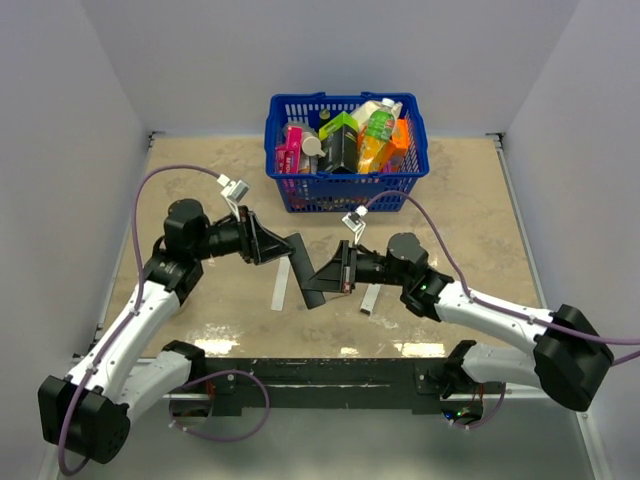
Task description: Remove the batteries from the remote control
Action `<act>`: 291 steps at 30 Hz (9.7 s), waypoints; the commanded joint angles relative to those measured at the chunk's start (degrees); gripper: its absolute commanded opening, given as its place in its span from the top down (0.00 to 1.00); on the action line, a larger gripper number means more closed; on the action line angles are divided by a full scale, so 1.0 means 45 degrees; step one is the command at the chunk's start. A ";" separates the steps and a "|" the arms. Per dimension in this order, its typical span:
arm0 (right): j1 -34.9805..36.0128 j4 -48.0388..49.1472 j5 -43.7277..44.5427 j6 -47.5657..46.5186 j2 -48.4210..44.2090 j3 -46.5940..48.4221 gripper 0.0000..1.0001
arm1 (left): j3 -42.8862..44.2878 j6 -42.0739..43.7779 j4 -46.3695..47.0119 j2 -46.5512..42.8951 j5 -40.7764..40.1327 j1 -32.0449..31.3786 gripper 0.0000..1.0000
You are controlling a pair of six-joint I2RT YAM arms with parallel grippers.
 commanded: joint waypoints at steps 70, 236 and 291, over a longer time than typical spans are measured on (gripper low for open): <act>-0.1192 0.1216 -0.0424 -0.0183 0.0325 -0.0880 1.00 | -0.1925 -0.2362 0.5998 0.2436 -0.0969 0.0314 0.62; -0.2950 -0.3314 0.4810 -0.6432 0.5678 0.1287 0.59 | -0.0617 0.0216 -0.2575 0.1129 -0.9876 -0.3105 0.35; 0.1384 -0.6928 0.5533 -1.2605 0.5501 0.3690 0.46 | 0.3386 0.0490 -0.6480 -0.1801 -1.0149 -0.3104 0.35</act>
